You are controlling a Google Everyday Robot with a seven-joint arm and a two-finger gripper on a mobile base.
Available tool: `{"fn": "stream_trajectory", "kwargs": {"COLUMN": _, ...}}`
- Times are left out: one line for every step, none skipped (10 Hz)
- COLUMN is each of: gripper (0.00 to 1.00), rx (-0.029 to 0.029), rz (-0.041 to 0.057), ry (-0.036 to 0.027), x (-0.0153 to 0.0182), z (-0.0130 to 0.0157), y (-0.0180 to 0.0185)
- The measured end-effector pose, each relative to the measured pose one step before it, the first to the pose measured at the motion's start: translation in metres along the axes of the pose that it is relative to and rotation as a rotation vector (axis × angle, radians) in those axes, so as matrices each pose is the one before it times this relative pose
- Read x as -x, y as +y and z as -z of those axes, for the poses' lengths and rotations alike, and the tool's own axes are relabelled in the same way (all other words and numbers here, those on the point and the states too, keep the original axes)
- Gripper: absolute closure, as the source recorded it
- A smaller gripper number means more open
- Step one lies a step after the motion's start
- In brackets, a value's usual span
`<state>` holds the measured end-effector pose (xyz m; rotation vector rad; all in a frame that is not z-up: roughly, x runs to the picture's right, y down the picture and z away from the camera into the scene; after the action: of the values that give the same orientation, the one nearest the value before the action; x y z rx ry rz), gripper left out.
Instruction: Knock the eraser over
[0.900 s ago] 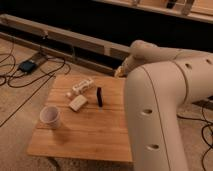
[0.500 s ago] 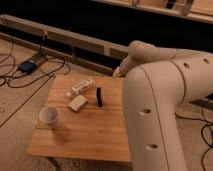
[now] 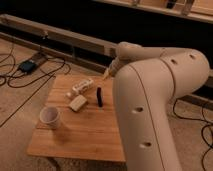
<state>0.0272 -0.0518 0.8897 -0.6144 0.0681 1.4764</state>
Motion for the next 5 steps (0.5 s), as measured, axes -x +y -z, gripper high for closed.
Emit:
{"fn": "stream_trajectory", "kwargs": {"gripper": 0.40, "rx": 0.01075, "rz": 0.02161, "ry": -0.00366, "x": 0.00092, "z": -0.00418, "y": 0.01172}}
{"fn": "stream_trajectory", "kwargs": {"gripper": 0.40, "rx": 0.00681, "rz": 0.01419, "ry": 0.00157, "x": 0.00054, "z": -0.00428, "y": 0.00830}}
{"fn": "stream_trajectory", "kwargs": {"gripper": 0.40, "rx": 0.00108, "rz": 0.00547, "ry": -0.00011, "x": 0.00376, "z": -0.00206, "y": 0.00382}}
{"fn": "stream_trajectory", "kwargs": {"gripper": 0.40, "rx": 0.00044, "rz": -0.00101, "ry": 0.00405, "x": 0.00128, "z": -0.00149, "y": -0.00055}}
{"fn": "stream_trajectory", "kwargs": {"gripper": 0.40, "rx": -0.00062, "rz": 0.00118, "ry": 0.00075, "x": -0.00055, "z": 0.00190, "y": -0.00458}}
